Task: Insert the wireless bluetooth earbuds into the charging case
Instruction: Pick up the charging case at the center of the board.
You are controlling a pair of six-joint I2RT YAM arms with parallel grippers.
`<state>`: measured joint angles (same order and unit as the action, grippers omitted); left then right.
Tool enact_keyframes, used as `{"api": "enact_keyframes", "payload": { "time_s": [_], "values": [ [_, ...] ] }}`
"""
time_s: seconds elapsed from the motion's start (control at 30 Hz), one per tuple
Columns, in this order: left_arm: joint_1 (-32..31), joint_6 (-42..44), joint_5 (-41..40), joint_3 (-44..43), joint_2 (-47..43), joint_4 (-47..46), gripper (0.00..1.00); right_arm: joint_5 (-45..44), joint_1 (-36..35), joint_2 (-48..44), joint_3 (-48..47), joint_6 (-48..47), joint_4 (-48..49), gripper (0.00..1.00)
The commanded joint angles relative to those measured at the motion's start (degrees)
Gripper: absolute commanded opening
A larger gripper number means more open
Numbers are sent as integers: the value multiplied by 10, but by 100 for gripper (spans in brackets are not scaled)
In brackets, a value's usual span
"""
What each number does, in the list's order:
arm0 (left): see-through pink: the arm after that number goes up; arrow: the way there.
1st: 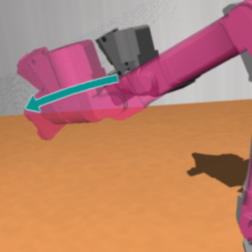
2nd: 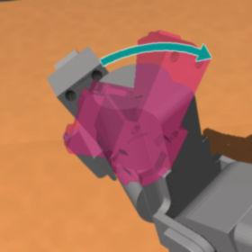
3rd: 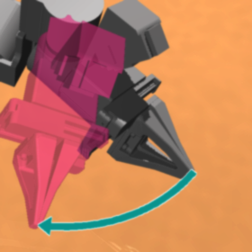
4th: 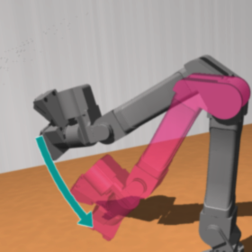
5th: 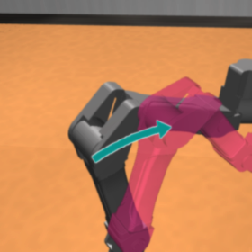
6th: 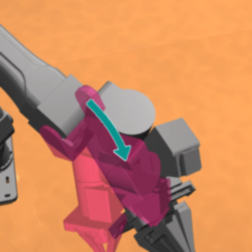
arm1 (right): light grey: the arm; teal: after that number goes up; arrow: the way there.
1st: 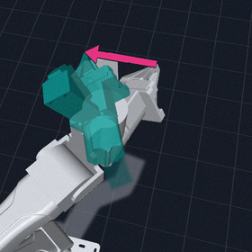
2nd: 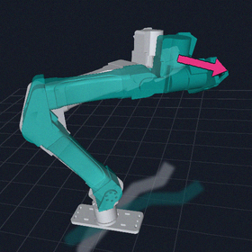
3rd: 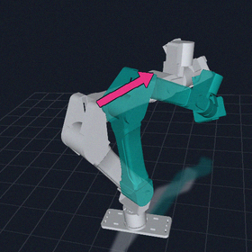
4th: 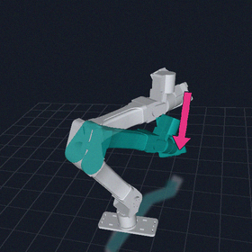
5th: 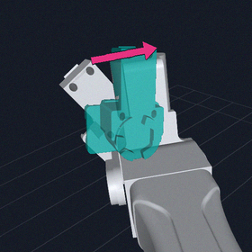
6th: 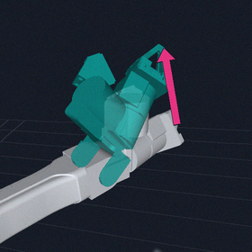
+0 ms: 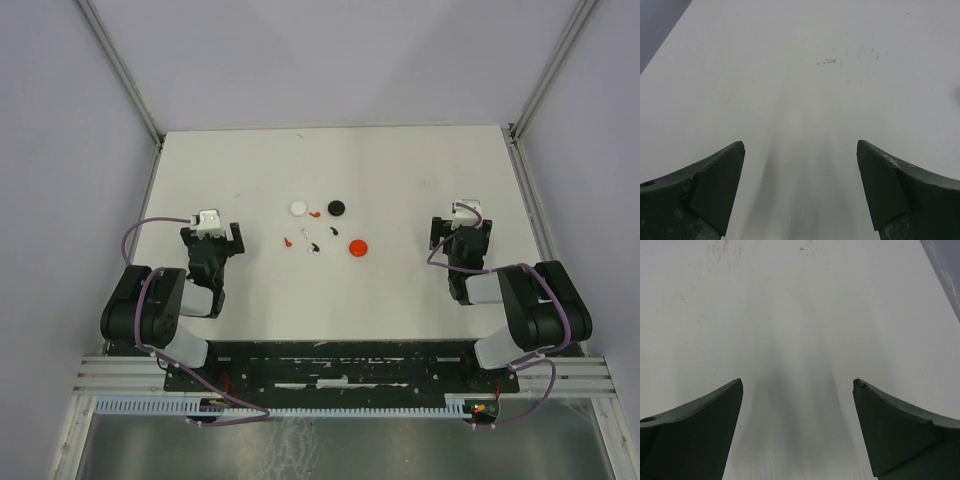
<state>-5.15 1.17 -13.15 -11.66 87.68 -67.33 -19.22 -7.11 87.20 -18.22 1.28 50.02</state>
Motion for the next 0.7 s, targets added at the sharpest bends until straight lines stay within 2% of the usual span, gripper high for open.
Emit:
{"api": "enact_keyframes", "payload": {
  "time_s": [0.0,0.6,0.67],
  "values": [
    [2,-6,3,-9,-7,-19,99,4,2,-6,-17,7,16,100],
    [2,-6,3,-8,-9,-19,99,-8,2,-14,-19,11,16,100],
    [1,-4,-3,-8,-15,-23,99,-7,1,-72,-57,12,-102,99]
  ]
}}
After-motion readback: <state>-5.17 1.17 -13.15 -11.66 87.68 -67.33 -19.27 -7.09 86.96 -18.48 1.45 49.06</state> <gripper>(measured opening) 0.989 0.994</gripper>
